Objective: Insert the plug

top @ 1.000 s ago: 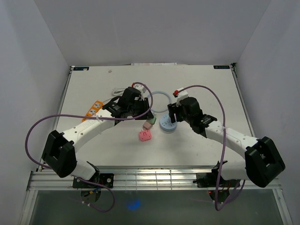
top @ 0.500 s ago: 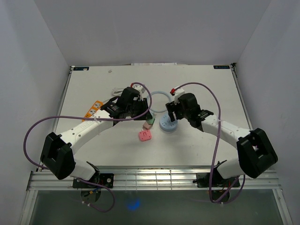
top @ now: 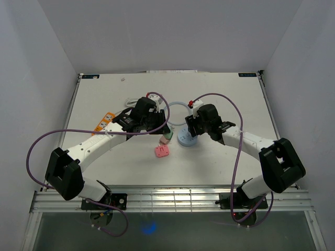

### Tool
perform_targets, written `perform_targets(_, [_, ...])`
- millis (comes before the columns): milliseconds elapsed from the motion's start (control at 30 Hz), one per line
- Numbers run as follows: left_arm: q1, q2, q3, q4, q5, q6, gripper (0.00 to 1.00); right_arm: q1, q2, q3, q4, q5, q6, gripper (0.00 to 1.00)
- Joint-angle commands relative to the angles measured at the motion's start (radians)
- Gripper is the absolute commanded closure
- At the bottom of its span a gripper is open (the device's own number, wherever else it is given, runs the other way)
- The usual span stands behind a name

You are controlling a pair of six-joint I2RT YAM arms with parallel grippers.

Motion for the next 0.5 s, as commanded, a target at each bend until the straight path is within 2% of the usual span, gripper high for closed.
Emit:
perform_targets(0, [0.007,-0.046,0.031,0.002,0.009,0.011,1.0,-0.002,0.012,0.042,0.002,-0.009,-0.003,0.47])
perform_targets(133, [0.007,-0.05,0.024,0.003,0.005,0.011,1.0,-0.002,0.003,0.027,-0.003,0.055,0.036,0.56])
perform_targets(167, [0.008,-0.05,0.022,0.006,0.005,0.011,1.0,-0.002,0.0,0.024,-0.003,0.079,0.096,0.6])
perform_targets(233, [0.008,-0.047,0.019,0.008,0.002,0.013,1.0,0.0,-0.021,0.027,-0.075,0.202,0.167,0.67])
perform_targets(367, [0.008,-0.023,0.025,-0.006,-0.023,0.011,1.0,0.029,-0.092,0.012,-0.173,0.394,0.379,0.67])
perform_targets(400, [0.008,-0.009,0.025,-0.004,-0.023,0.01,1.0,0.064,-0.106,0.008,-0.216,0.479,0.483,0.66])
perform_targets(467, [0.008,0.006,0.03,-0.001,-0.021,0.008,1.0,0.116,-0.135,-0.007,-0.242,0.555,0.557,0.64])
